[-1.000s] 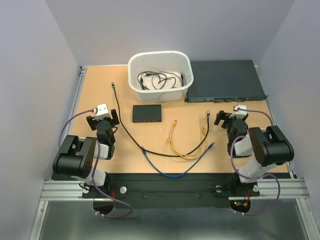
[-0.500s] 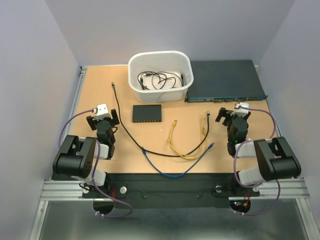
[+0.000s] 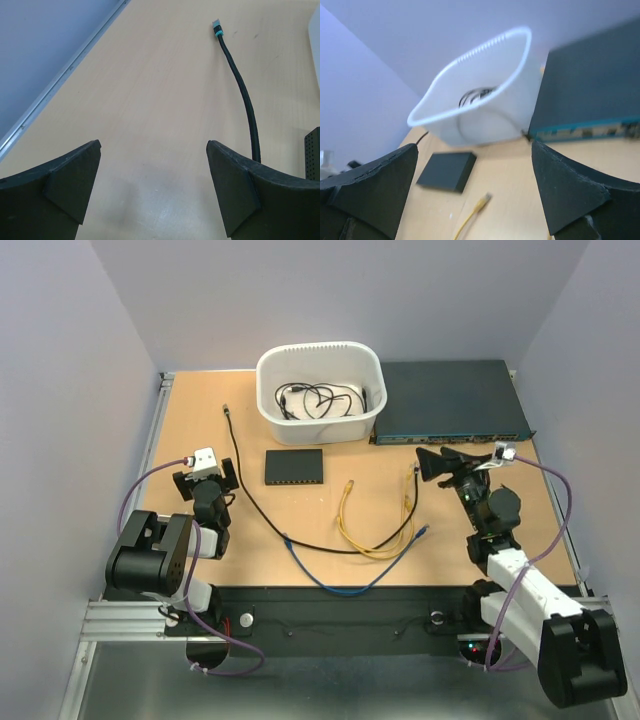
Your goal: Insert the plug into the switch port
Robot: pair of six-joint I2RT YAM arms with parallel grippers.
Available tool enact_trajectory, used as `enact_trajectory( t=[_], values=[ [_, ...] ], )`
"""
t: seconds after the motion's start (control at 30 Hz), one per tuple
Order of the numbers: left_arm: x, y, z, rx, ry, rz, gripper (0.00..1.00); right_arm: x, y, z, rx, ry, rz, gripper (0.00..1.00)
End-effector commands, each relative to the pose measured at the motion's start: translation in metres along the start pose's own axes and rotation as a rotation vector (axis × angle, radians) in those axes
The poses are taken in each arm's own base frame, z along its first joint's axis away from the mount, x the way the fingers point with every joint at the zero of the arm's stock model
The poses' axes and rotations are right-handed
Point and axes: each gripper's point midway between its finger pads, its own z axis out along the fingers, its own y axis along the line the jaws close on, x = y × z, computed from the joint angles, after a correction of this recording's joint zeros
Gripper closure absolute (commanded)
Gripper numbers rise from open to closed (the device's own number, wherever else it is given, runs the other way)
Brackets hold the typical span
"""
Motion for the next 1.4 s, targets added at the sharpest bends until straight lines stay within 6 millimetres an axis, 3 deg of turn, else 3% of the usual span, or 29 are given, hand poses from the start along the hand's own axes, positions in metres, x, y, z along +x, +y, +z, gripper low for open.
enact_trajectory(
  t=[0.0,0.13,0.17,0.2,0.27,0.43,0.57,0.73,0.97,1.13,1.27,1.37],
  values=[
    [-0.087,0.0,0.002,-0.007,-0.316,-0.152,0.01,0.045,0.001,-0.017,0.008,0.153,0.263,0.0],
    [-0.086,0.0,0.002,-0.007,-0.314,-0.151,0.01,0.061,-0.019,-0.011,0.11,0.216,0.251,0.0],
    [-0.086,0.0,0.002,-0.008,-0.313,-0.151,0.01,0.061,-0.022,0.0,0.133,0.249,0.232,0.0],
    [-0.086,0.0,0.002,-0.007,-0.315,-0.152,0.01,0.076,-0.033,-0.002,0.183,0.331,0.191,0.01],
    [-0.087,0.0,0.002,-0.007,-0.316,-0.152,0.01,0.085,-0.04,0.006,0.208,0.399,0.152,0.05],
    [-0.086,0.0,0.003,-0.004,-0.31,-0.148,0.01,0.112,-0.089,0.002,0.442,0.521,0.069,0.21],
    [-0.087,0.0,0.003,-0.003,-0.315,-0.152,0.01,0.133,-0.105,0.0,0.497,0.602,0.053,0.32],
    [-0.086,-0.001,0.003,0.001,-0.312,-0.149,0.01,0.155,-0.106,0.004,0.5,0.665,0.038,0.41],
    [-0.087,-0.001,0.003,0.0,-0.313,-0.151,0.01,0.182,-0.107,0.005,0.516,0.73,-0.006,0.46],
    [-0.086,-0.001,0.003,0.0,-0.312,-0.151,0.01,0.183,-0.099,0.015,0.494,0.724,-0.03,0.5],
    [-0.086,0.0,0.003,0.0,-0.311,-0.15,0.01,0.183,-0.097,0.017,0.485,0.724,-0.045,0.66],
    [-0.089,0.002,0.002,-0.013,-0.324,-0.16,0.01,0.178,-0.086,0.023,0.442,0.72,-0.044,0.9]
  ],
)
